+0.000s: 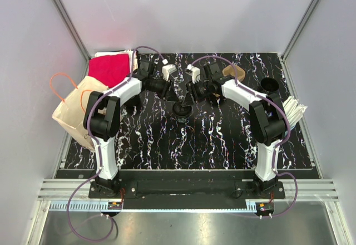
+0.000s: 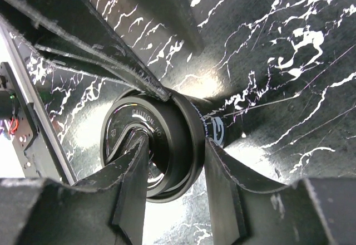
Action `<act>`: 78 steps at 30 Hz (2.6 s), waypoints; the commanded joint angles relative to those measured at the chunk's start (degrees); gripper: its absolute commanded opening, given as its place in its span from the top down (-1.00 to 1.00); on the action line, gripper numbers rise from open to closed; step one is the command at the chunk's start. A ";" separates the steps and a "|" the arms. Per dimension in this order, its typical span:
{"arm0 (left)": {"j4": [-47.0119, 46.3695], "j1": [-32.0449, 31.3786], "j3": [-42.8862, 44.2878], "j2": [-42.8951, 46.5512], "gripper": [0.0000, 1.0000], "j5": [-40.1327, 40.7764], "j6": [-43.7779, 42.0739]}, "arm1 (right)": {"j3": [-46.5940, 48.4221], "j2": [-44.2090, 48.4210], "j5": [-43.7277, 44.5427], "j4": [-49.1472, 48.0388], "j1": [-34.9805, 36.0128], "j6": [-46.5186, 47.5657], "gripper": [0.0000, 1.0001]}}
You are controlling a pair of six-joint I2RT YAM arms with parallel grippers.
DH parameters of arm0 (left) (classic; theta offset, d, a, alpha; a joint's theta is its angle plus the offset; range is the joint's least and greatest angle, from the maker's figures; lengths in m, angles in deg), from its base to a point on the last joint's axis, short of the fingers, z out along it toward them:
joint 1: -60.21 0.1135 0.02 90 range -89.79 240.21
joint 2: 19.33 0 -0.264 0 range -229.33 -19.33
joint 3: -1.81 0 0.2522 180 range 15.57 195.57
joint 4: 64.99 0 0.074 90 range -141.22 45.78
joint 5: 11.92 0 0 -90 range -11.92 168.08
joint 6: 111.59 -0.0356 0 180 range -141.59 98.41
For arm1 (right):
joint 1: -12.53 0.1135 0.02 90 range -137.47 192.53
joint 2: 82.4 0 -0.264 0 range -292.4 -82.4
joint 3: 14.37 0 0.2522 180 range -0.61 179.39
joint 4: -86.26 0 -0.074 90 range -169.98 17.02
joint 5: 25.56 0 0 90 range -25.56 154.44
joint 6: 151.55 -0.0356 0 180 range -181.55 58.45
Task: Pack the takeout coffee
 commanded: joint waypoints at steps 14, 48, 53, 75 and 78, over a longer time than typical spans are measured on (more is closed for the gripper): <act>-12.80 2.42 -5.99 12.26 -0.68 -5.08 9.95 | -1.82 0.04 7.54 3.71 2.57 5.19 0.08; -10.61 -0.13 -14.44 9.37 -0.68 -9.57 7.50 | 4.94 6.63 4.37 7.57 2.57 3.78 -0.27; -10.70 -1.62 -13.21 8.49 -0.68 -8.43 7.94 | 5.73 7.78 4.11 8.01 1.86 3.78 -0.29; -4.99 -2.24 -9.34 5.42 -0.53 -7.55 4.60 | 7.49 -3.20 -9.95 5.73 -5.43 -1.66 -0.04; -4.81 -2.24 -9.42 5.50 -0.53 -7.90 4.08 | 8.98 -5.31 -12.41 5.55 -5.43 -2.63 -0.03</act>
